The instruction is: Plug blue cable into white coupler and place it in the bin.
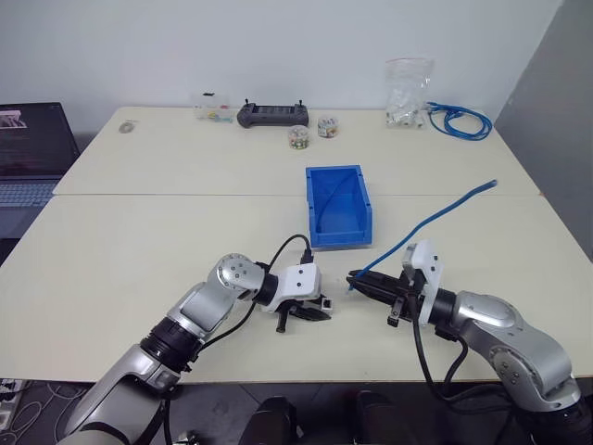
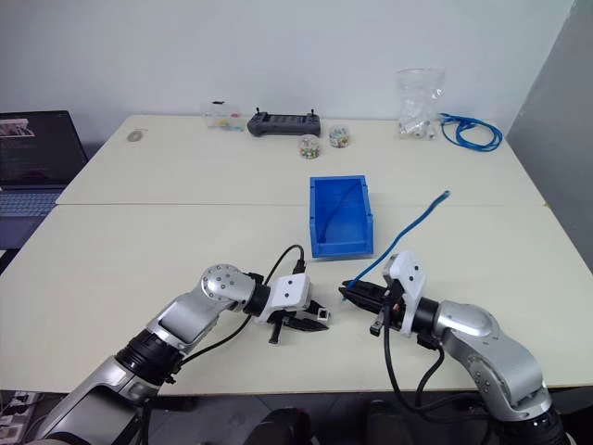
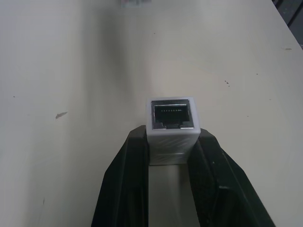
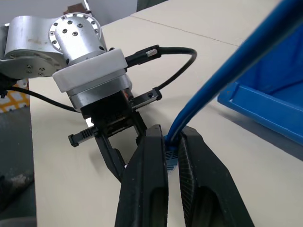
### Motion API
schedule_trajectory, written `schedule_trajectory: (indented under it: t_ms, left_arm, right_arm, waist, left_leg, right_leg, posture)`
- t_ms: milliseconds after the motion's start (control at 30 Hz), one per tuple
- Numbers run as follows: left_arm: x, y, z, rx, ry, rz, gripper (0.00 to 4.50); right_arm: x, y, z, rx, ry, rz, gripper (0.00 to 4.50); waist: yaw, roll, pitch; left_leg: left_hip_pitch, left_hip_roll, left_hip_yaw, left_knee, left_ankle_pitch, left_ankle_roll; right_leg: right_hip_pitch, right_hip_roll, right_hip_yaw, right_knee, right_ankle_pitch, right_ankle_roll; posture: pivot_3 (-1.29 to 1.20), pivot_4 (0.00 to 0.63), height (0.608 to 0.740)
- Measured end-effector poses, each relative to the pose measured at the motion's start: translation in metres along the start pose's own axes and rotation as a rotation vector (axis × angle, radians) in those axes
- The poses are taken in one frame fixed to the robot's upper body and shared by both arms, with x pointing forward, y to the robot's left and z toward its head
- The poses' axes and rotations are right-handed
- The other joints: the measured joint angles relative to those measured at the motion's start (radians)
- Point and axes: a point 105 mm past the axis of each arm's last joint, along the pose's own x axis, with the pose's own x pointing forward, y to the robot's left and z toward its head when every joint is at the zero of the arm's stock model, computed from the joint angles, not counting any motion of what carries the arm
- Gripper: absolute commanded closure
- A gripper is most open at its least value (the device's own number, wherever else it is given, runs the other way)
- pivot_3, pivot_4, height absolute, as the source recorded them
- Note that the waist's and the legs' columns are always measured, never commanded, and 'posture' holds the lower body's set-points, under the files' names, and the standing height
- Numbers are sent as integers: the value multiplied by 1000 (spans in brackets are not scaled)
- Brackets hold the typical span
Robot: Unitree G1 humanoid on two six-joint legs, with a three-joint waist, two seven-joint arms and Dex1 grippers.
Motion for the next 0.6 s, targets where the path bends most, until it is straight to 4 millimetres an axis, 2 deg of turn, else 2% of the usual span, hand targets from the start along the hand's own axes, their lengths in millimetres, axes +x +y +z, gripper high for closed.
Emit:
schedule_trajectory:
  t_ms: [100,400,600]
  left_arm:
    - [3,1,2,-11,-10,3,3698]
    - [6,2,3,-77,-20,0,3698]
    - [5,1,3,-77,-18,-8,3698]
  right_arm:
    - [8,5,0,-27,6,27,4463]
    - [15,13,-12,-75,53,42,4463]
    - [16,8,-16,-88,61,19,4463]
  waist:
    - [9,0,0]
    - [11,0,0]
    - [9,0,0]
  left_leg:
    - [0,0,-1,0,0,0]
    - [0,-1,-1,0,0,0]
    - [0,0,-1,0,0,0]
  right_leg:
    - [0,0,0,0,0,0]
    - [0,0,0,0,0,0]
    - [0,0,0,1,2,-3]
  posture:
    - [0,150,740]
    - [0,150,740]
    - [0,150,740]
